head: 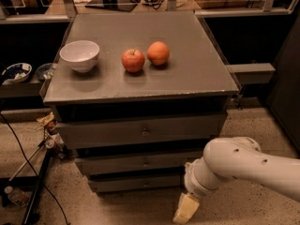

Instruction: Open bottom drawer

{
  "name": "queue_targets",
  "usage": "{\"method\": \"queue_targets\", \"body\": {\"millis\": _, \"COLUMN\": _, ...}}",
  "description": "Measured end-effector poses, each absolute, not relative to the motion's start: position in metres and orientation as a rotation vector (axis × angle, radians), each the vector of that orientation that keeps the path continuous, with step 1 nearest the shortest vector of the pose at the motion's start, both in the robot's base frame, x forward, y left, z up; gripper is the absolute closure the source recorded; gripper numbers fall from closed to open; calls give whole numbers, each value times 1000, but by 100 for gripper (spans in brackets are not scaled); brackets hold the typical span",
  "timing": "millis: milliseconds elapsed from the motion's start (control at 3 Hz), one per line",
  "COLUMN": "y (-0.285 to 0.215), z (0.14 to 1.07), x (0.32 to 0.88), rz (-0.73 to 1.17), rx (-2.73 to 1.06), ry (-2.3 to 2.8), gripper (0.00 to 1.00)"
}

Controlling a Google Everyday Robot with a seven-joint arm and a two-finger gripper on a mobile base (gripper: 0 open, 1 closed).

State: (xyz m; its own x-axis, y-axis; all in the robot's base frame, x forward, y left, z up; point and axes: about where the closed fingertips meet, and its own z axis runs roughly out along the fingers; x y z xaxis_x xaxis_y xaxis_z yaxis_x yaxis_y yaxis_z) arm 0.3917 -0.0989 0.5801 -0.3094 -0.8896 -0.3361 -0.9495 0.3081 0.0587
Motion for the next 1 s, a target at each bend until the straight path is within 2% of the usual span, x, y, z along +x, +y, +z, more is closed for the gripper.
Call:
{"method": "queue_targets", "body": {"millis": 667, "y": -99, "z": 555, "x": 404, "rz": 389, "rx": -1619, "ry": 2348, "gripper": 0}}
{"method": "queue_targets", "body": {"millis": 1000, "y": -103, "z": 516, "x": 391, "rz": 471, "rx": -1594, "ry": 2422, "gripper": 0}}
